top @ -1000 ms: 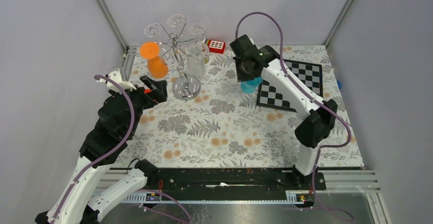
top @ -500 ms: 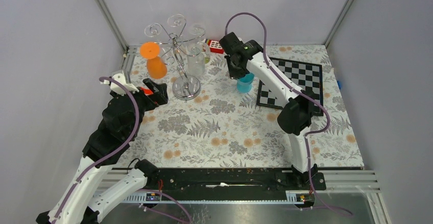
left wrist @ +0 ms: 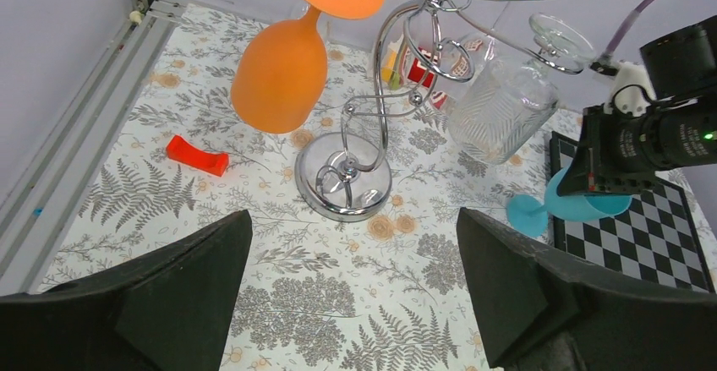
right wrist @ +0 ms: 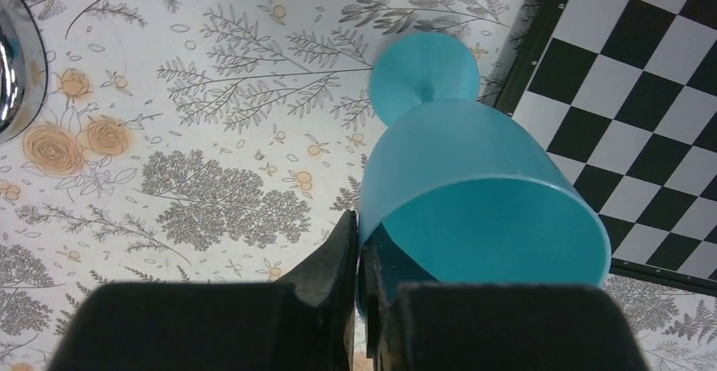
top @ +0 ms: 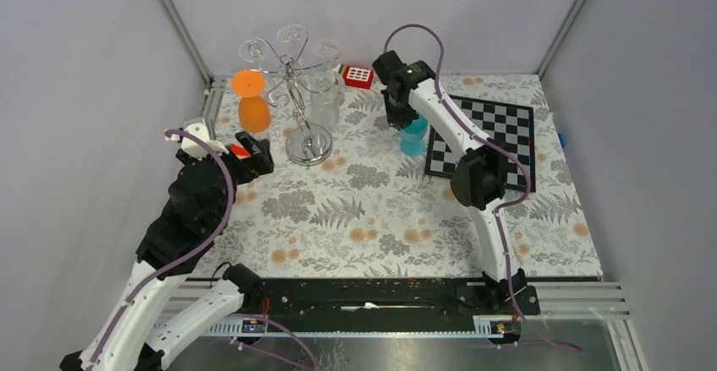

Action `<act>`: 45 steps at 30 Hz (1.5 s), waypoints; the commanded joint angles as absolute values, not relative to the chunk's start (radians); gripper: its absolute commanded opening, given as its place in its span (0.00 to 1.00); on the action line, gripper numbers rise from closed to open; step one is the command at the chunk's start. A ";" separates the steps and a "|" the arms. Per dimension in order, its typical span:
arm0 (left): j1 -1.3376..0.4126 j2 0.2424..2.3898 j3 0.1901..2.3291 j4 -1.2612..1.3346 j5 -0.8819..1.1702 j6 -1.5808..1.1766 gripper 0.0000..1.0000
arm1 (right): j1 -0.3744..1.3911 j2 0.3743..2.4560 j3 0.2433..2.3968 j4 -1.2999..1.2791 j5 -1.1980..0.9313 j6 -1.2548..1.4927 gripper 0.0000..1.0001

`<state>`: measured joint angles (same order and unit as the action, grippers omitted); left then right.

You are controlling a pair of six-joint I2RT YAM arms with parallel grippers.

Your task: Take the wine glass off the wine glass rack

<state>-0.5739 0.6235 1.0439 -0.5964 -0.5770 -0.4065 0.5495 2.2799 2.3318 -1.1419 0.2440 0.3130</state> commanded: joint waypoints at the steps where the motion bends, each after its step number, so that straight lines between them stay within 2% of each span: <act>1: -0.571 0.628 1.044 -0.569 -0.614 -0.368 0.99 | 0.517 2.282 2.360 -1.166 0.242 0.319 0.09; 5: -0.571 0.638 1.041 -0.554 -0.623 -0.369 0.99 | 0.502 2.280 2.356 -1.164 0.242 0.321 0.21; 7: -0.570 0.647 1.039 -0.514 -0.630 -0.373 0.99 | 0.500 2.271 2.353 -1.152 0.231 0.320 0.38; 10: -0.570 0.675 1.074 -0.434 -0.650 -0.368 0.99 | 0.500 2.243 2.365 -1.137 0.211 0.317 0.53; 13: -0.570 0.705 1.121 -0.386 -0.660 -0.314 0.99 | 0.496 2.211 2.400 -1.146 0.217 0.304 0.60; 21: -0.568 0.713 1.164 -0.445 -0.691 -0.331 0.99 | 0.480 2.058 2.405 -1.153 0.202 0.289 0.63; 28: -0.529 0.797 1.277 -0.651 -0.560 -0.467 0.99 | 0.480 1.815 2.180 -1.048 0.129 0.315 0.64; 32: -0.397 0.868 1.334 -0.707 -0.377 -0.554 0.99 | 0.480 1.605 1.946 -0.925 0.074 0.341 0.64; 38: -0.122 0.967 1.359 -0.684 0.001 -0.718 0.98 | 0.480 1.341 1.657 -0.789 0.016 0.385 0.65; 42: -0.045 0.969 1.272 -0.562 0.082 -0.814 0.91 | 0.480 1.223 1.531 -0.748 -0.019 0.414 0.66; 45: -0.007 0.940 1.216 -0.471 0.073 -0.851 0.89 | 0.480 1.158 1.476 -0.705 -0.080 0.435 0.66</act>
<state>-0.0540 0.9863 1.2655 -0.6388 -0.0273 -0.7464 0.4839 1.2266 1.5322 -0.8124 0.0055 0.3943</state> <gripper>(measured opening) 0.904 0.655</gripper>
